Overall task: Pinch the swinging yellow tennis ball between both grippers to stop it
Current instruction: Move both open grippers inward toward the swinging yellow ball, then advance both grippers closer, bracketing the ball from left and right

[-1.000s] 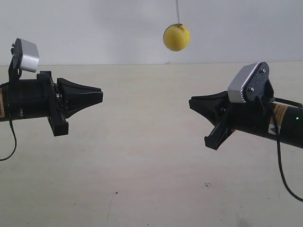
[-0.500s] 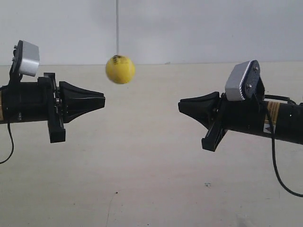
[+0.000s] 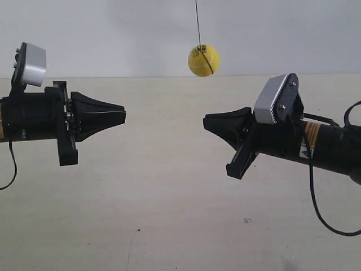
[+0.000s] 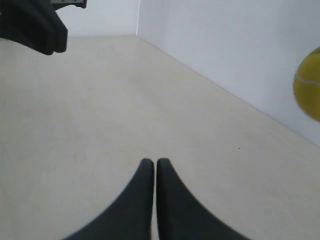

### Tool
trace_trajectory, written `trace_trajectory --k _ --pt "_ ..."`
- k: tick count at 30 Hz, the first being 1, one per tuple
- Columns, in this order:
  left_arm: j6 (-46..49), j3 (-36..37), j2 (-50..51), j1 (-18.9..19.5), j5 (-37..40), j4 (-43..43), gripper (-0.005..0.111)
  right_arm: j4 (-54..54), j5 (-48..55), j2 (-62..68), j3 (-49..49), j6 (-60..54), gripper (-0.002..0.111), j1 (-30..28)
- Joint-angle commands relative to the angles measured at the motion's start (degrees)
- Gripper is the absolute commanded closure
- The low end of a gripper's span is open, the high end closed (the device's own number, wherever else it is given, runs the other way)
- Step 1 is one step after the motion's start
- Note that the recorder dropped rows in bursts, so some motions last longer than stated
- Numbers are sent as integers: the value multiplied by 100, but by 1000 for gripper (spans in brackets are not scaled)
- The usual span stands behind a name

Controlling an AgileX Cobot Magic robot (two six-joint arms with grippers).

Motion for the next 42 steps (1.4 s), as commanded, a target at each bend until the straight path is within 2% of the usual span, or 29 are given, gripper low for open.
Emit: trace_trajectory --k 1,11,21,39,42 --pt "32 -60 2 -36 -15 -123 102 261 -100 -20 -16 -248 108 10" --pt "113 -60 2 -36 7 -170 102 281 -337 -20 -16 -254 108 10" --pt "283 -60 13 -440 104 -182 102 62 -408 -20 -16 -24 108 10" --pt "283 -60 13 -440 238 -182 102 -21 -394 -8 -93 124 108 10" --pt "283 -60 37 -440 318 -182 102 -48 -80 117 -195 123 108 10"
